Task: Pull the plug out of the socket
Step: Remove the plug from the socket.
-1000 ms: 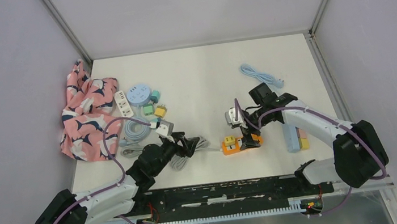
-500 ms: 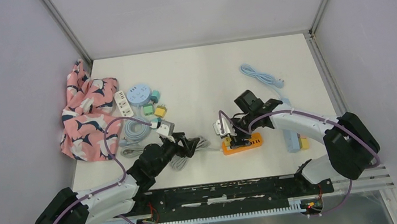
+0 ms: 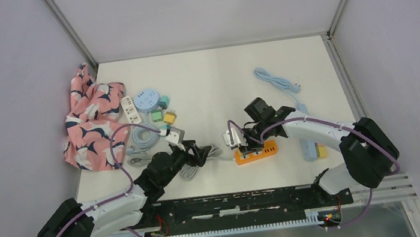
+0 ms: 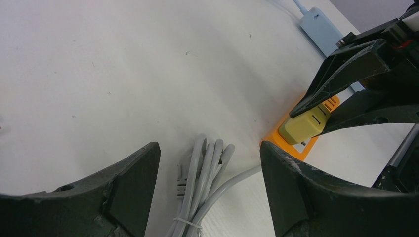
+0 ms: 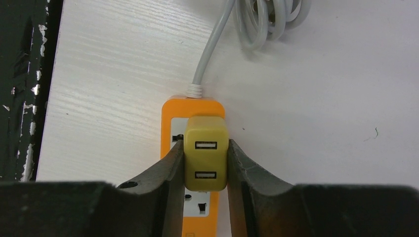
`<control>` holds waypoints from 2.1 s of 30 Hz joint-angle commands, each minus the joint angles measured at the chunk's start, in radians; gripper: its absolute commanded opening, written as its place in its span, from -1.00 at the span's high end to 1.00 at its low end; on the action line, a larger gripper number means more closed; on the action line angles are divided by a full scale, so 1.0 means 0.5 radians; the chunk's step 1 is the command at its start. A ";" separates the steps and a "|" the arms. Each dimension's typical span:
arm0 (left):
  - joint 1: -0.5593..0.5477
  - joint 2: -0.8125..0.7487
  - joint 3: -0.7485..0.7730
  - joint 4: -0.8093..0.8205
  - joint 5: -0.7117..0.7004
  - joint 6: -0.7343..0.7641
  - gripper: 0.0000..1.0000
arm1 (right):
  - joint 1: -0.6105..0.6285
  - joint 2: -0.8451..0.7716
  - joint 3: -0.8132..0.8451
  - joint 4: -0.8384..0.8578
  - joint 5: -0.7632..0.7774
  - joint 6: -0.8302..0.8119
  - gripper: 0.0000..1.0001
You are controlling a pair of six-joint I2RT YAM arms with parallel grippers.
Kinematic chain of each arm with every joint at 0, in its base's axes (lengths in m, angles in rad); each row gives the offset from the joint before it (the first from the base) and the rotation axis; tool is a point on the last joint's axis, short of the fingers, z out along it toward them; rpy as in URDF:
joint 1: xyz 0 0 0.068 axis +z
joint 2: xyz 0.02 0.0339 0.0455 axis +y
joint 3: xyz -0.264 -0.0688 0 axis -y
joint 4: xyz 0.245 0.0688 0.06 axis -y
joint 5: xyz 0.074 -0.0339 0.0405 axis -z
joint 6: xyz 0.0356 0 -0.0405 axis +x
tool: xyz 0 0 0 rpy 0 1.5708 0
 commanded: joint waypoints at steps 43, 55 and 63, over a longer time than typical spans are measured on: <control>-0.463 1.857 0.432 1.884 0.696 1.060 -0.70 | -0.286 -0.074 0.228 -0.439 -0.608 -0.225 1.00; -0.461 1.929 0.485 1.797 0.692 1.018 0.78 | -0.288 -0.051 0.228 -0.482 -0.645 -0.289 1.00; -0.446 1.987 0.525 1.816 0.773 0.934 0.94 | -0.141 0.018 0.227 -0.262 -0.735 -0.002 1.00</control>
